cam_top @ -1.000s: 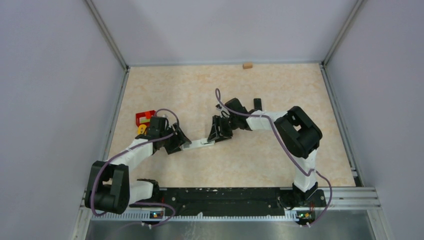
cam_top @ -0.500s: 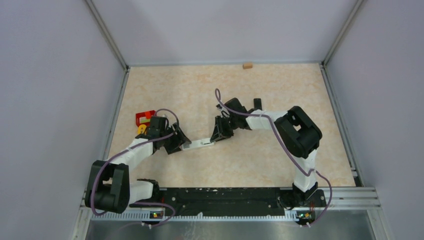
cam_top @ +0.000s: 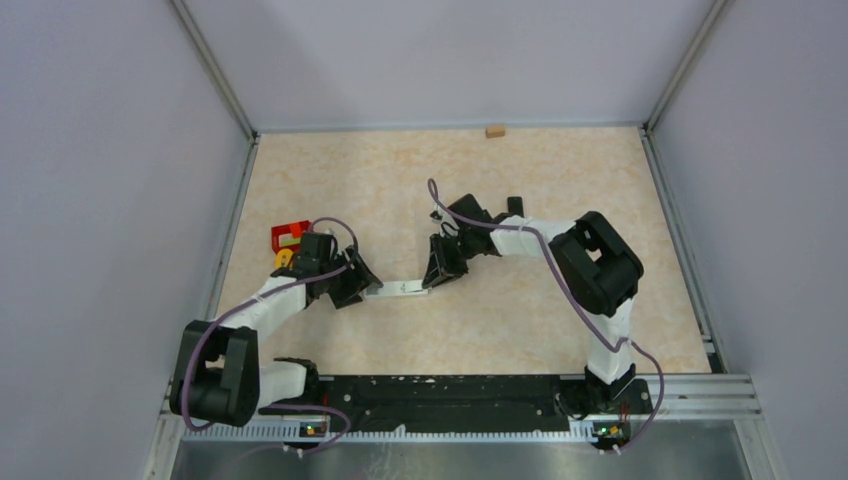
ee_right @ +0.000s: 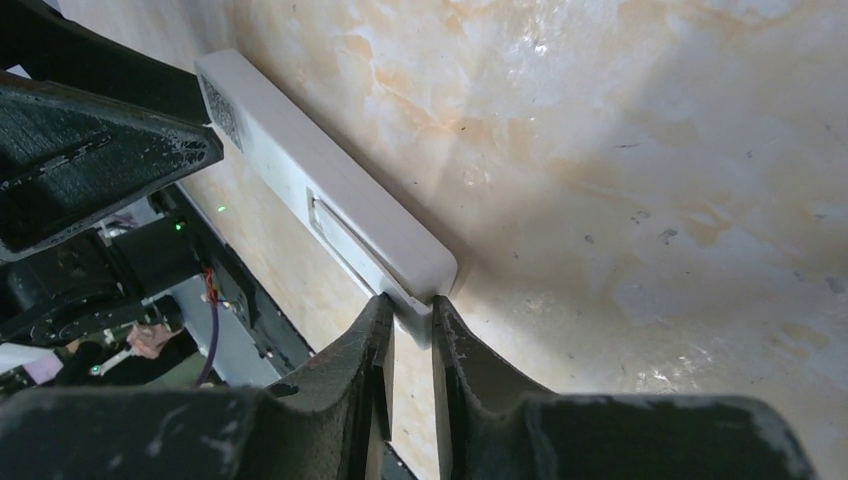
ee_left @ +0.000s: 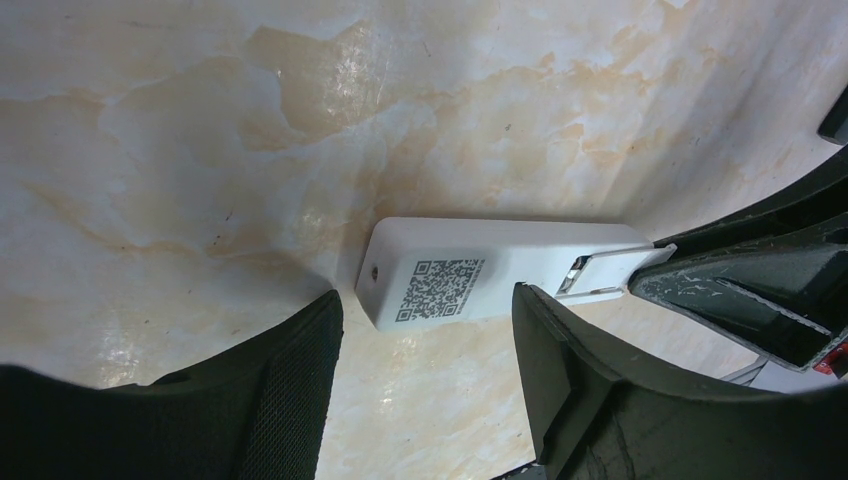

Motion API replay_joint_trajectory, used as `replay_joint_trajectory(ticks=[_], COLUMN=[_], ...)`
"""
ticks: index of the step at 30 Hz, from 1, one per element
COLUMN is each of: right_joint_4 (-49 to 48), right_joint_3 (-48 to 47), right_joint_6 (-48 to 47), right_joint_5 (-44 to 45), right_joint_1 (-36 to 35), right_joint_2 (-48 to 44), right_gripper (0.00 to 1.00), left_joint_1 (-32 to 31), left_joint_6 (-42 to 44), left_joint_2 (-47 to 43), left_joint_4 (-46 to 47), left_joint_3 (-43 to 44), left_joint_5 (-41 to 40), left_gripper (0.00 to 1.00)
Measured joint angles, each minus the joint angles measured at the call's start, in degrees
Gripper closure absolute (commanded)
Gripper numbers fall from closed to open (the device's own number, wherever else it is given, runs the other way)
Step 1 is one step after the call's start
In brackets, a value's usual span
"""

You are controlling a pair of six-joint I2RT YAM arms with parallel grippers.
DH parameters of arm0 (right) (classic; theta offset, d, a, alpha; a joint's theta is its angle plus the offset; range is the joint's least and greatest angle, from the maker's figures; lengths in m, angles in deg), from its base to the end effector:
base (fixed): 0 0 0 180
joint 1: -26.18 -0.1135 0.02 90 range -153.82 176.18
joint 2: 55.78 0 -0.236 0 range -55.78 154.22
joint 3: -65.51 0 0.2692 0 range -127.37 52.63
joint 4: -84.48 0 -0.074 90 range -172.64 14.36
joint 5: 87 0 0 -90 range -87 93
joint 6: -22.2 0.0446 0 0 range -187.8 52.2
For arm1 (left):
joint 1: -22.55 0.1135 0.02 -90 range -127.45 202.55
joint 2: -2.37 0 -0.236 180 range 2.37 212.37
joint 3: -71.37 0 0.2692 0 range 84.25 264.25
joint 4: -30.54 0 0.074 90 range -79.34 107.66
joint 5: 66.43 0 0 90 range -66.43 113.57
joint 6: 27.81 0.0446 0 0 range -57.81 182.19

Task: Load the batteries into the remote control
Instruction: Load the battery cover into the remote control.

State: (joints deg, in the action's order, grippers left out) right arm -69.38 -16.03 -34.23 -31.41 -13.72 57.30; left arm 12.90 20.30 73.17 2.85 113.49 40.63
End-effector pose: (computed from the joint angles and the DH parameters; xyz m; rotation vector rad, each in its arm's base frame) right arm 0.2916 0.2767 0.0962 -0.4063 2.7877 1.1826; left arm 0.2375 -0.0537 0.1101 -0.6209 2.5812 -0.7067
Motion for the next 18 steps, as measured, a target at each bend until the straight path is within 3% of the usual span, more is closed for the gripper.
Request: replay_joint_trajectory(ticks=[18], right_joint_4=[1.14], right_joint_3=[-0.02], right_joint_6=[1.38], right_joint_5=[-3.85], right_joint_1=[0.79], right_joint_2=[-0.44], right_gripper=[1.0], left_joint_1=[0.02], left_joint_6=[-0.02], left_joint_2=[0.59], left_joint_4=[-0.02], left_joint_3=[0.28], left_joint_5=[0.04], left_gripper=[0.32])
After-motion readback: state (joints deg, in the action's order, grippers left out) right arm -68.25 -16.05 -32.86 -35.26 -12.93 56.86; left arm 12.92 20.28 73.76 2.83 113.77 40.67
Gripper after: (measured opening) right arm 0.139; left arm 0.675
